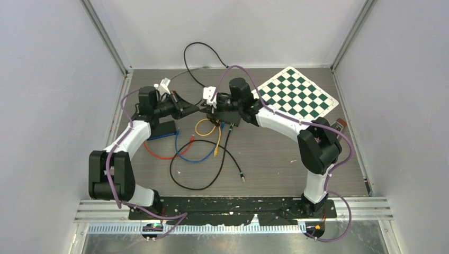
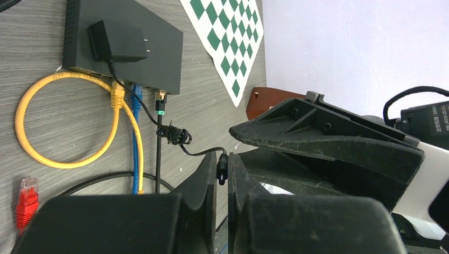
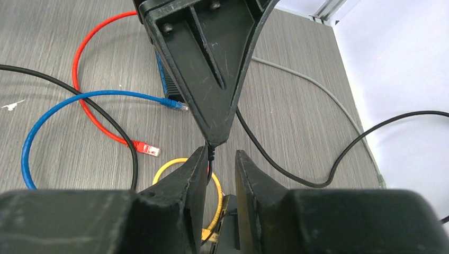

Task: Insert the plug into the switch port
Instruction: Adjust the power.

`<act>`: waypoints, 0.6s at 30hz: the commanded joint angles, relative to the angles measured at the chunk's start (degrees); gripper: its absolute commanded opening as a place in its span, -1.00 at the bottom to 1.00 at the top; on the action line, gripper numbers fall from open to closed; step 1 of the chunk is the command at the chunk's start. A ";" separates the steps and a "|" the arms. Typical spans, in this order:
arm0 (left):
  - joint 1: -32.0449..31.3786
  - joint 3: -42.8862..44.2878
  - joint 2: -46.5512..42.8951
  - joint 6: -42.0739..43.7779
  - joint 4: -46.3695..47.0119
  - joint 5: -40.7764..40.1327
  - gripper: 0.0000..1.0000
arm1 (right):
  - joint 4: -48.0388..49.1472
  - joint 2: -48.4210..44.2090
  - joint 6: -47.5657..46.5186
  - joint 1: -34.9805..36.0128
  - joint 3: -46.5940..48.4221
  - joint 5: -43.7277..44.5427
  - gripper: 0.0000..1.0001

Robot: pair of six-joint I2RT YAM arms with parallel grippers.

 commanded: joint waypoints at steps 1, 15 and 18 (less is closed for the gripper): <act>-0.19 -0.02 -2.97 -1.04 3.46 2.37 -1.00 | 3.76 -2.20 2.54 -1.00 0.81 -3.18 -0.44; -0.20 -0.09 -2.86 -1.11 4.16 3.73 -1.00 | 2.42 0.18 4.14 -1.80 3.13 -6.70 -0.46; -0.15 -0.21 -2.85 -1.05 4.37 3.76 -1.00 | 2.29 0.57 4.38 -1.86 3.70 -7.16 -0.50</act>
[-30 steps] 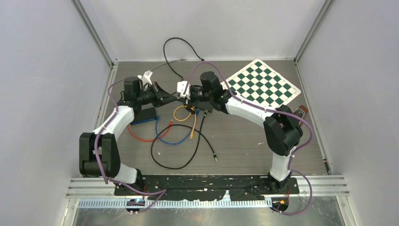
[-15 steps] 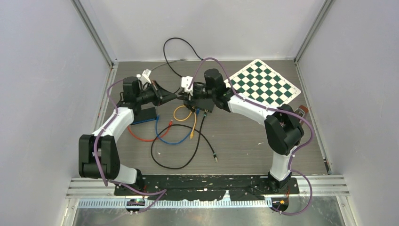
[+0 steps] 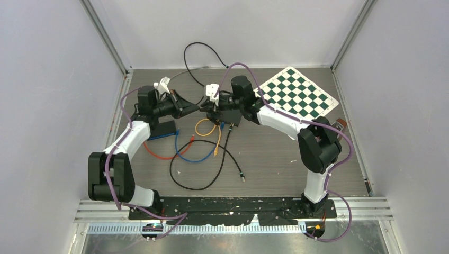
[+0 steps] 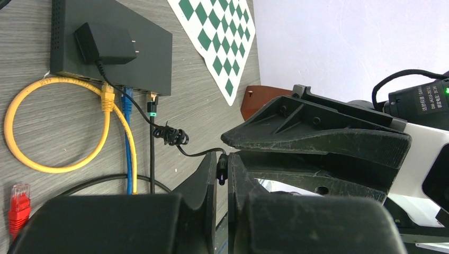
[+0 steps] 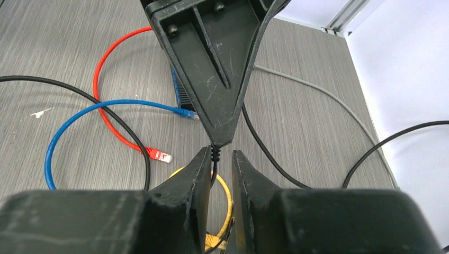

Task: Insert the plug into the switch port
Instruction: Adjust the power.

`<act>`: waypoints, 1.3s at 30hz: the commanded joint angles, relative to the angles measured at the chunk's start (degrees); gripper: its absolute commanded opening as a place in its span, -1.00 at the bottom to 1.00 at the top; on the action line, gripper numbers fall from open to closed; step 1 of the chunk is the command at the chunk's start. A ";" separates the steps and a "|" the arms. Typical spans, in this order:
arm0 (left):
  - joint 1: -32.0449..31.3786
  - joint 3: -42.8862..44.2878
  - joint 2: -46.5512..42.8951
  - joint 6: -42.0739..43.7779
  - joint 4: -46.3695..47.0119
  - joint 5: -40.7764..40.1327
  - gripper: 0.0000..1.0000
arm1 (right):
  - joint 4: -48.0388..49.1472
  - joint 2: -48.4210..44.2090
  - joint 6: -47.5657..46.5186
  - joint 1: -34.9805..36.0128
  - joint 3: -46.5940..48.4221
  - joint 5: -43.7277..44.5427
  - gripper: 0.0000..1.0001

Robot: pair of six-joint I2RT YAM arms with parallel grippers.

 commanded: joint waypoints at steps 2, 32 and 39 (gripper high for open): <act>-0.15 -0.34 -1.78 -0.68 3.29 2.62 -1.00 | 1.15 0.54 0.90 -0.25 3.46 -1.68 -0.50; 20.69 3.43 -9.88 14.88 -27.55 -20.81 0.99 | -13.44 11.29 -10.51 3.29 19.62 14.57 -0.90; 26.72 1.84 -8.87 18.07 -27.42 -29.01 0.99 | -24.64 22.05 -19.51 9.49 35.06 24.17 -0.90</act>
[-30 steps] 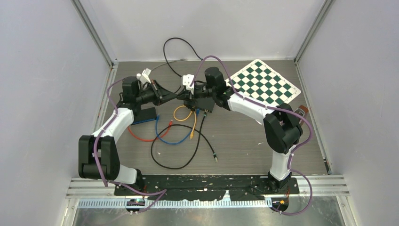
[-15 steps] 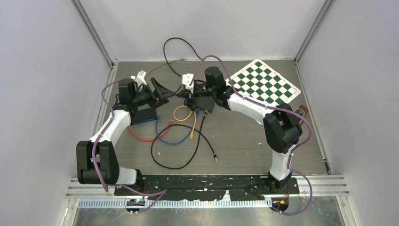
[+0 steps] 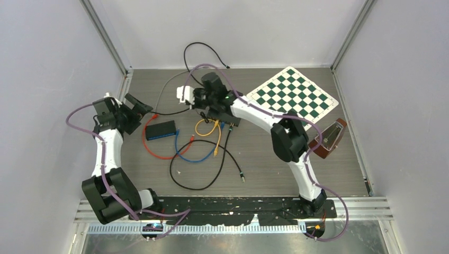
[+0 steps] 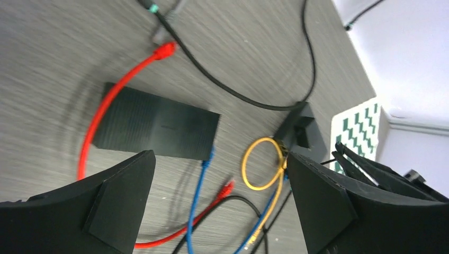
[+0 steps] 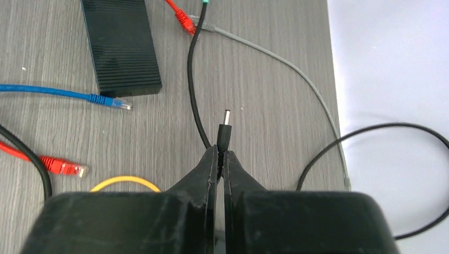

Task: Insert the plug into the switch port
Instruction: Adjust the power, then insert the power into the switch port.

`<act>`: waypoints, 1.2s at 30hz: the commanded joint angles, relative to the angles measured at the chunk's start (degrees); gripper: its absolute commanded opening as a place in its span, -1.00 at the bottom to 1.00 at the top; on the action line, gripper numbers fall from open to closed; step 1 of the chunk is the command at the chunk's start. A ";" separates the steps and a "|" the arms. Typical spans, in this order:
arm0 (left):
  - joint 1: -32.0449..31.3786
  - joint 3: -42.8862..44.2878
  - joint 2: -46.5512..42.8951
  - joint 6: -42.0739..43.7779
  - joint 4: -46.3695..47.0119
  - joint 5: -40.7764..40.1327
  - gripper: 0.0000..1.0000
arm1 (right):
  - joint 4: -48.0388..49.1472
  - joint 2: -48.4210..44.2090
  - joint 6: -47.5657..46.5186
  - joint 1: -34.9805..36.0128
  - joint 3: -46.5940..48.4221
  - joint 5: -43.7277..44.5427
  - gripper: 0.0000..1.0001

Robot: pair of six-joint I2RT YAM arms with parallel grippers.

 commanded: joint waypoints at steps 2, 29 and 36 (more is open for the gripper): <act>1.80 -1.15 1.23 3.20 0.33 -7.55 0.84 | -8.90 7.05 -8.72 5.35 11.52 9.36 -0.90; 6.74 6.29 20.77 8.48 -3.45 -1.79 0.16 | -14.34 21.42 -16.73 10.72 21.24 16.96 -0.90; 6.74 6.55 24.23 8.40 -3.19 2.05 0.13 | -15.01 20.28 -18.82 12.00 19.57 16.25 -0.90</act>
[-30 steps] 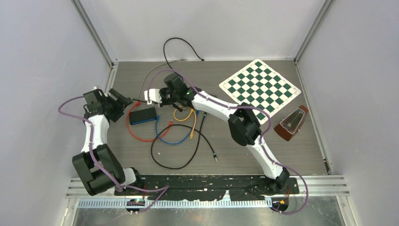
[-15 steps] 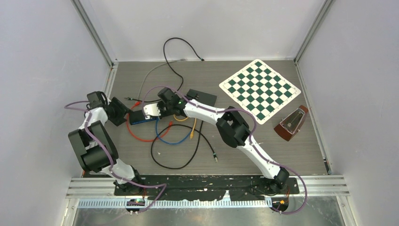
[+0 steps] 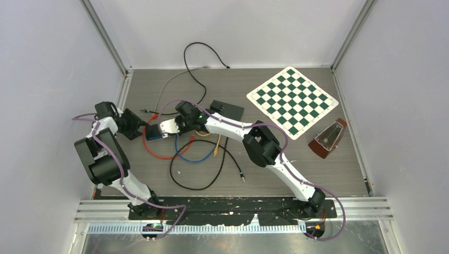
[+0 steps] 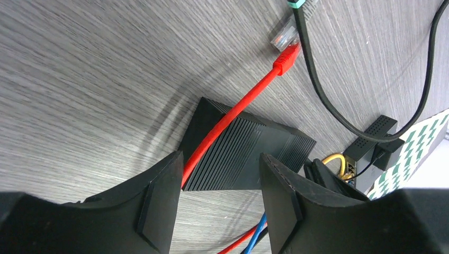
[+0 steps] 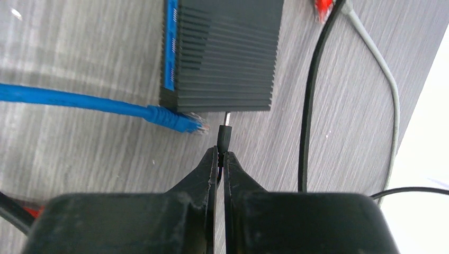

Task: Insert the plug into the switch port
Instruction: Insert the power into the switch port.

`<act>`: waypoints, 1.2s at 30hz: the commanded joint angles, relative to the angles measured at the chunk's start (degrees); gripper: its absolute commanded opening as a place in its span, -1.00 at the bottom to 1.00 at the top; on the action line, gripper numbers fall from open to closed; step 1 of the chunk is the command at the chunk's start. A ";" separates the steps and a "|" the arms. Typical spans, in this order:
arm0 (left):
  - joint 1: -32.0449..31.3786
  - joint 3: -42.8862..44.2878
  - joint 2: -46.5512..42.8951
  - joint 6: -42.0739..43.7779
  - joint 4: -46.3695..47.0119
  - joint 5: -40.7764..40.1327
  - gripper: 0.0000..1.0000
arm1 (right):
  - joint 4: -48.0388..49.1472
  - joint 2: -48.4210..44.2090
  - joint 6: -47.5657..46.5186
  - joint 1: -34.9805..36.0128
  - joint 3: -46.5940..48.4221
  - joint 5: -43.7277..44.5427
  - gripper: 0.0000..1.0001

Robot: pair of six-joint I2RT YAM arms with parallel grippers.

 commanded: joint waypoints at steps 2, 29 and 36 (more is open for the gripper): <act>0.38 1.35 0.97 1.19 -0.41 3.33 0.13 | 0.16 -1.31 -2.48 1.17 0.57 -0.82 -0.90; 0.29 1.42 3.72 2.15 -0.44 7.04 0.02 | -1.70 -2.50 -5.19 1.38 -0.79 -5.73 -0.90; 0.29 1.40 3.60 2.15 -0.36 7.16 0.02 | -1.00 -4.32 -6.14 1.31 -2.99 -6.85 -0.90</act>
